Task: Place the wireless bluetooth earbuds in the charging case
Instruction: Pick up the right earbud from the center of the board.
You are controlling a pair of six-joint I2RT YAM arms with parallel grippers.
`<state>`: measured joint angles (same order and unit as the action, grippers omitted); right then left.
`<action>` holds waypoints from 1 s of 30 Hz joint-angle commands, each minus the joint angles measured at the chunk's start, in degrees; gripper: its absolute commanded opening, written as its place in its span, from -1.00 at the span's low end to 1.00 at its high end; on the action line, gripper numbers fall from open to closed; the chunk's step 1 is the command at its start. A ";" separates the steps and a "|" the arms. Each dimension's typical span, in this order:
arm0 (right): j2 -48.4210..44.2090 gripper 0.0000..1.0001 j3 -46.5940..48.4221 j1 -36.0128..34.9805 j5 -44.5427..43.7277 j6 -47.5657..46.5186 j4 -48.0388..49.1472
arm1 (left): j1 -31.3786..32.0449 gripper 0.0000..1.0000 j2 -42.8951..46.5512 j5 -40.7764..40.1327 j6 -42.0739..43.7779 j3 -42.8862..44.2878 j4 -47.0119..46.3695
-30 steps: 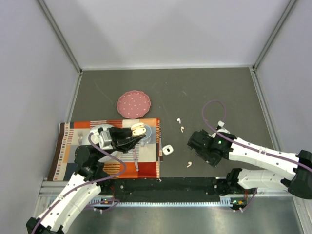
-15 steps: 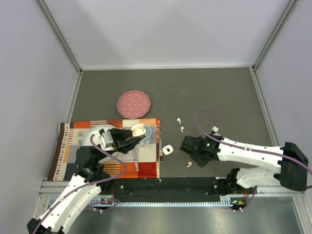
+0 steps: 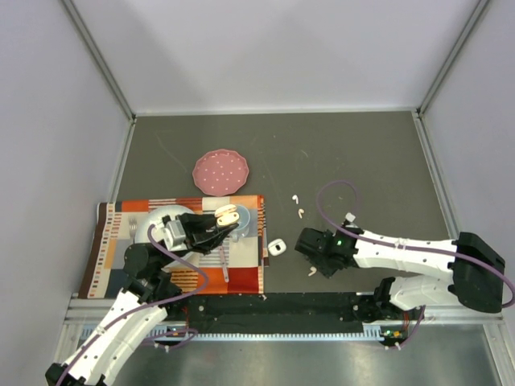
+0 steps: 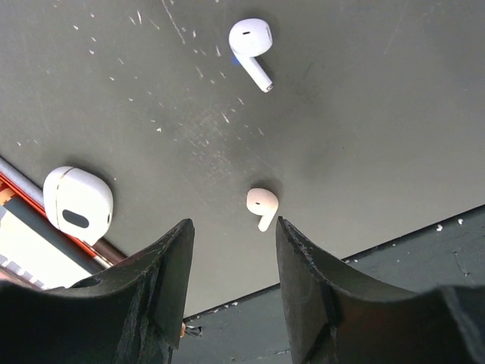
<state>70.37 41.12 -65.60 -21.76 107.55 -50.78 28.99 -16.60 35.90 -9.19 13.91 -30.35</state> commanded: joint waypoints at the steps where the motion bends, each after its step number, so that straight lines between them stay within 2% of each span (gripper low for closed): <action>1: 1.26 -0.05 0.27 -0.75 0.31 -1.72 2.09 | 0.19 -1.00 0.52 -1.01 0.93 -0.38 -0.94; 8: 1.61 -0.12 -0.96 -0.67 0.93 -1.20 2.27 | 0.19 -1.00 0.78 -1.10 1.10 -0.29 -0.59; 30: 2.40 -0.14 -2.54 -0.67 0.23 -1.02 3.94 | 0.19 -1.00 0.69 -1.89 1.81 -0.47 0.38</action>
<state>71.83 38.22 -65.63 -19.73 106.54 -47.59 28.99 -16.60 34.98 -8.25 13.69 -28.69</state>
